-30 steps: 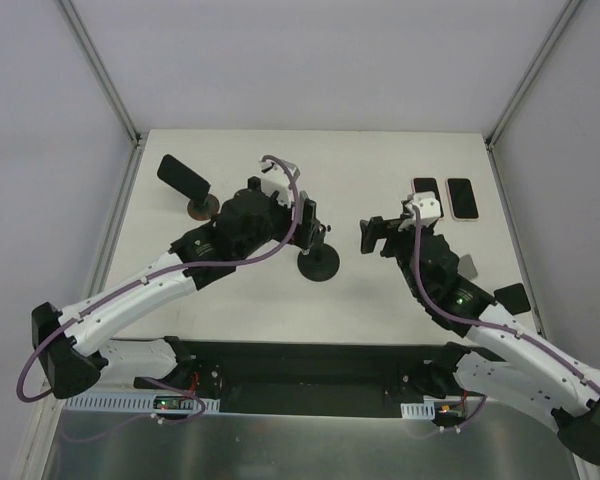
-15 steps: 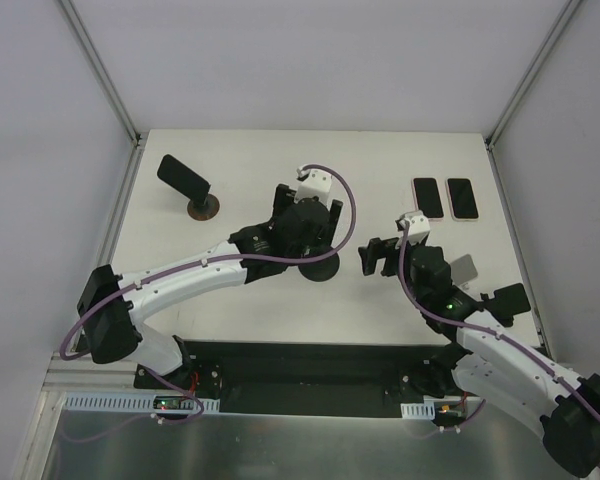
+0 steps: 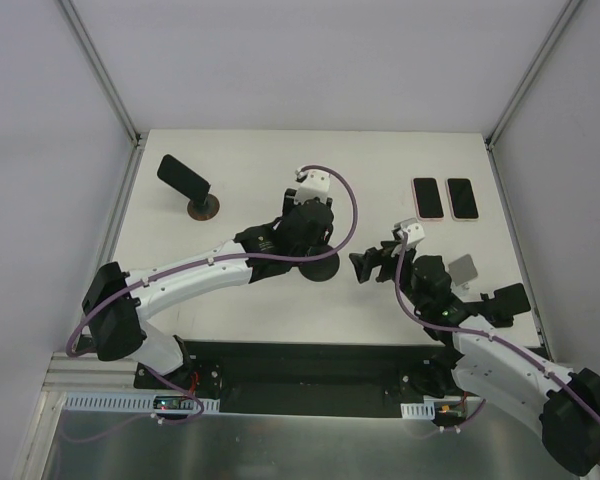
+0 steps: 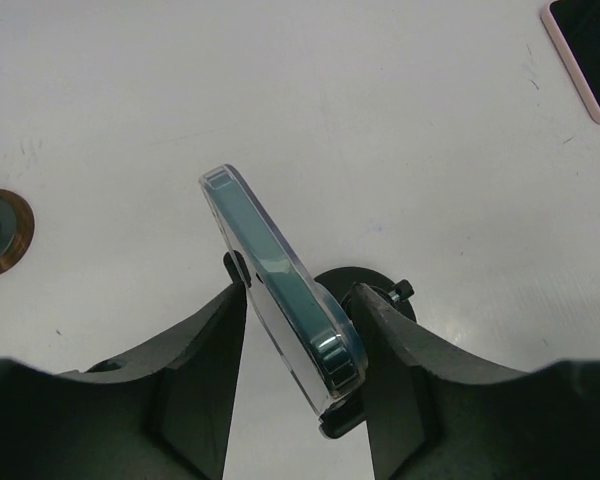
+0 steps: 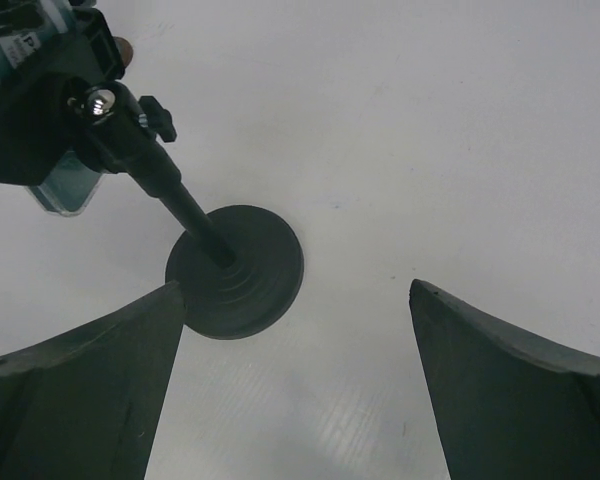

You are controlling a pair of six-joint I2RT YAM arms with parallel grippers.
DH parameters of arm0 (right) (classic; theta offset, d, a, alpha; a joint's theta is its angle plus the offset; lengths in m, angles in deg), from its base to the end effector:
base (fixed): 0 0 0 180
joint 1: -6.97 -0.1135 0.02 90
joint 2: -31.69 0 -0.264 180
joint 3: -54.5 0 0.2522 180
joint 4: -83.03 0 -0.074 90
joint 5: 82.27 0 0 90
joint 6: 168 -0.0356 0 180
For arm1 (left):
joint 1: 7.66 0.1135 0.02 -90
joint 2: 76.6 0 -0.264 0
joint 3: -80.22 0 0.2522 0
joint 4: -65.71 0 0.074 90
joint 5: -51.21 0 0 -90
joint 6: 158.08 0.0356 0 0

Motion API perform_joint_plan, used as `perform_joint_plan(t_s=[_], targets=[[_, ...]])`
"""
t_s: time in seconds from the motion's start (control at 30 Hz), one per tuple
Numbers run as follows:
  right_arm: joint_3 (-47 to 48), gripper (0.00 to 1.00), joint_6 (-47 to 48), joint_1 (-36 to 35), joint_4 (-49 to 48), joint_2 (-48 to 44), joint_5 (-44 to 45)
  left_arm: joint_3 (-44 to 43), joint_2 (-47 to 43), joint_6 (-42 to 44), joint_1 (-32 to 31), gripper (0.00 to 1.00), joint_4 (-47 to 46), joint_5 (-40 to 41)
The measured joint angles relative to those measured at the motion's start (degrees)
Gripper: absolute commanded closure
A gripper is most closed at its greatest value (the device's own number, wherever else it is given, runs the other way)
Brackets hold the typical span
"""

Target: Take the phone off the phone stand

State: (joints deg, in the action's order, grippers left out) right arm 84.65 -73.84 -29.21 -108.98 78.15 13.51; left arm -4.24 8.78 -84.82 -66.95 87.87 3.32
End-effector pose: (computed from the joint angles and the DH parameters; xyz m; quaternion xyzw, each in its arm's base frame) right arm 0.1549 0.1089 0.2258 -0.2203 0.6991 0.1518 0.6631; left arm 0.1958 -0.2829 0.3332 0.0979 0.7974 -0.0808 0.5900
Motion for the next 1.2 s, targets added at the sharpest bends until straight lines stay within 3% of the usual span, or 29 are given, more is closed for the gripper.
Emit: perform_joint_plan(t_s=[0.03, 0.23, 0.33, 0.67, 0.97, 1.17, 1.2], targets=[[-0.15, 0.04, 0.13, 0.0, -0.68, 0.0, -0.66, 0.02, 0.0, -0.17, 0.0, 0.68, 0.02, -0.09], [-0.35, 0.04, 1.14, 0.0, -4.22, 0.59, -5.66, 0.68, -0.42, 1.18, 0.07, 0.94, -0.5, -1.66], [-0.35, 0.04, 1.53, 0.0, -6.1, 1.73, -8.41, 2.14, -2.12, 3.72, 0.07, 0.99, -0.87, -4.63], [0.83, 0.04, 1.22, -0.63, -9.14, 8.79, -18.93, 9.46, -10.47, 7.96, 0.07, 1.0, -2.89, -14.84], [7.45, 0.01, 3.78, -10.58, -11.39, 16.83, -16.7, 11.63, -12.35, 8.98, 0.09, 1.0, -4.57, -17.57], [11.17, 0.17, 5.11, -12.31, -13.57, 23.54, -13.14, 12.15, -12.87, 9.07, 0.09, 1.0, -4.9, -18.16], [11.63, 0.25, 5.22, -12.33, -13.88, 24.83, -12.98, 12.33, -13.03, 9.07, 0.09, 1.0, -5.01, -18.23]])
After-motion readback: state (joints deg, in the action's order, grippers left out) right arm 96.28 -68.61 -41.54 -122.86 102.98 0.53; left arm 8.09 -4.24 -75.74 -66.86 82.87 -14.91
